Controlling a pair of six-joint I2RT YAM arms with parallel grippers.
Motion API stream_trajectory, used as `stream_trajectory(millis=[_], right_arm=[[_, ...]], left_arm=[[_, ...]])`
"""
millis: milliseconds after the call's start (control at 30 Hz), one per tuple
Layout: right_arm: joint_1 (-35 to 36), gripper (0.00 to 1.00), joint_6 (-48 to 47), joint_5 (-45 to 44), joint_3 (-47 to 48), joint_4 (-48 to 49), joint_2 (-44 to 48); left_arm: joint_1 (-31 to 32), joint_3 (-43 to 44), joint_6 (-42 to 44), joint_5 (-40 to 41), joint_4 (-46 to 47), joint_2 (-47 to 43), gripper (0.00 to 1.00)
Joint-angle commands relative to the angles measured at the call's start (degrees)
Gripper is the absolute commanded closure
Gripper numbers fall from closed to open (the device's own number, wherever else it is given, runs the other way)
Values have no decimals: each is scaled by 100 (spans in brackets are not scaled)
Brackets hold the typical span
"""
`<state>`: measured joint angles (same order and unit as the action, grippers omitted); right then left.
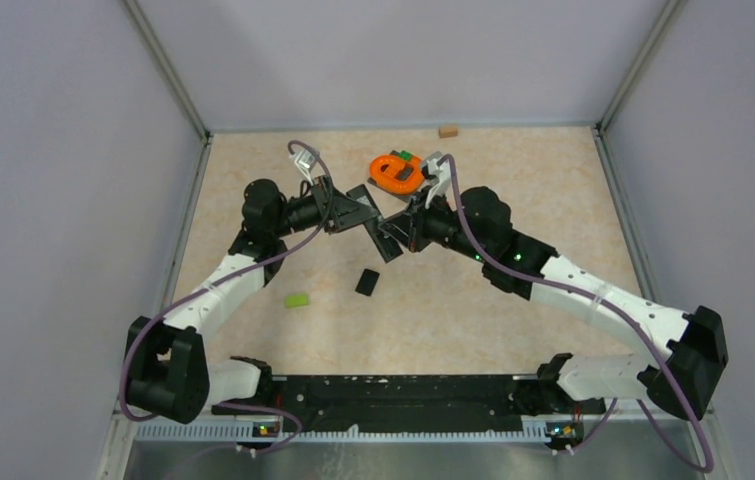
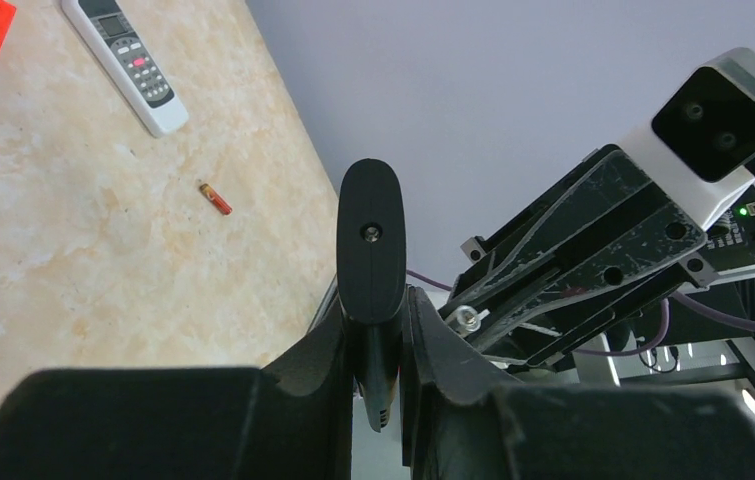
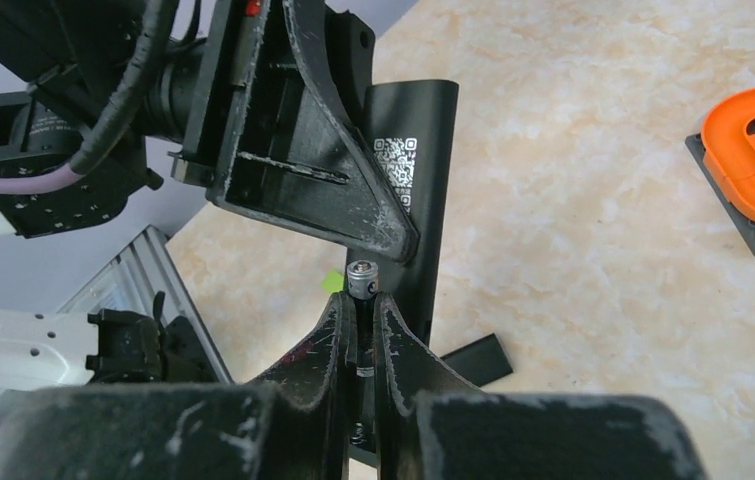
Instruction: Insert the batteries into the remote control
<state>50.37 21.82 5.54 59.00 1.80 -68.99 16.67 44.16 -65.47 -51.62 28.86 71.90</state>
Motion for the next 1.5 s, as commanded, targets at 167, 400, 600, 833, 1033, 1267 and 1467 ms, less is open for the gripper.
stream_trajectory(millis=[167, 400, 600, 833, 1033, 1267, 1467], right_arm=[[72, 99, -157, 77, 213, -78, -42], [95, 98, -95, 106, 140, -320, -62], [94, 97, -79, 179, 115, -398, -59], [95, 93, -70, 425, 201, -752, -184], [91, 87, -100, 347, 290, -953, -155], [91, 76, -34, 92, 426, -1066, -92], [90, 66, 95, 49, 503, -1024, 6]], left_arm=[[20, 280, -192, 1, 462, 46, 100], [21, 214, -358, 99, 793, 24, 100], [21, 210, -396, 167, 857, 0, 100], [21, 171, -404, 212, 988, -34, 100], [21, 134, -422, 235, 1095, -69, 100], [10, 118, -415, 210, 1095, -49, 100], [12, 116, -390, 215, 1095, -11, 100]])
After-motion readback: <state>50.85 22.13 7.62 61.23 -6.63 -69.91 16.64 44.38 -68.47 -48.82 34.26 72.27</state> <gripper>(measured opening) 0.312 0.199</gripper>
